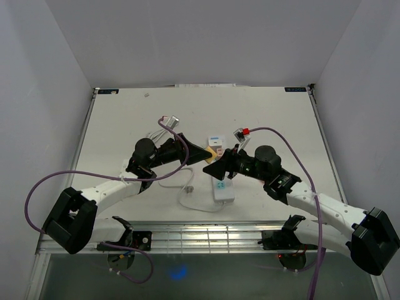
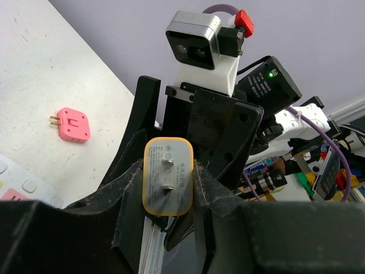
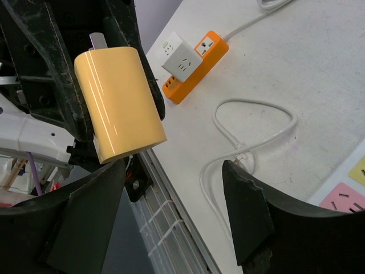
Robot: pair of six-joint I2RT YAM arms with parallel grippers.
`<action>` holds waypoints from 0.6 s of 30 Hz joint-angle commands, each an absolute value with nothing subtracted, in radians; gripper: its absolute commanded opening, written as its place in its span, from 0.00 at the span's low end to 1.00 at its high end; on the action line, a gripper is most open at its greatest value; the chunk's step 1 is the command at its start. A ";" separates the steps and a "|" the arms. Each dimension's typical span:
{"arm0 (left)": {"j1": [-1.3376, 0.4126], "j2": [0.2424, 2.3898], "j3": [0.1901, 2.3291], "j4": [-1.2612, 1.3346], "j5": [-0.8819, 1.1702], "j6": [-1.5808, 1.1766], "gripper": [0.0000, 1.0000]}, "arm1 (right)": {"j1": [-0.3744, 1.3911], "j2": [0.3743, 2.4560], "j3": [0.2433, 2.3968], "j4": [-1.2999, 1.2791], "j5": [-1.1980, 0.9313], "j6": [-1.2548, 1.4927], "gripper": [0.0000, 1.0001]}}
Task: Insert the plug
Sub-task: Adjust the plug.
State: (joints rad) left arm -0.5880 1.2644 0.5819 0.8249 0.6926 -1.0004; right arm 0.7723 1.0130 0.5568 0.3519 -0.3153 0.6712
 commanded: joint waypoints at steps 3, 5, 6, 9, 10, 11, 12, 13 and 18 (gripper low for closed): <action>-0.592 1.244 0.569 0.888 0.686 -1.015 0.00 | 0.769 0.988 0.540 0.464 -0.304 0.686 0.73; -0.592 1.240 0.560 0.891 0.680 -1.016 0.00 | 0.769 0.962 0.529 0.486 -0.299 0.695 0.74; -0.592 1.239 0.557 0.893 0.677 -1.015 0.00 | 0.769 0.957 0.529 0.485 -0.296 0.696 0.74; -0.592 1.241 0.549 0.902 0.673 -1.015 0.00 | 0.770 0.950 0.535 0.489 -0.307 0.699 0.73; -0.592 1.243 0.548 0.905 0.675 -1.017 0.00 | 0.769 0.950 0.537 0.492 -0.313 0.706 0.73; -0.592 1.243 0.546 0.908 0.675 -1.017 0.00 | 0.770 0.950 0.537 0.494 -0.314 0.709 0.73; -0.592 1.244 0.545 0.913 0.675 -1.020 0.00 | 0.769 0.948 0.537 0.497 -0.314 0.713 0.73; -0.592 1.243 0.542 0.922 0.676 -1.023 0.00 | 0.769 0.946 0.534 0.503 -0.314 0.719 0.73; -0.592 1.249 0.526 0.968 0.683 -1.046 0.00 | 0.769 0.953 0.534 0.522 -0.317 0.736 0.65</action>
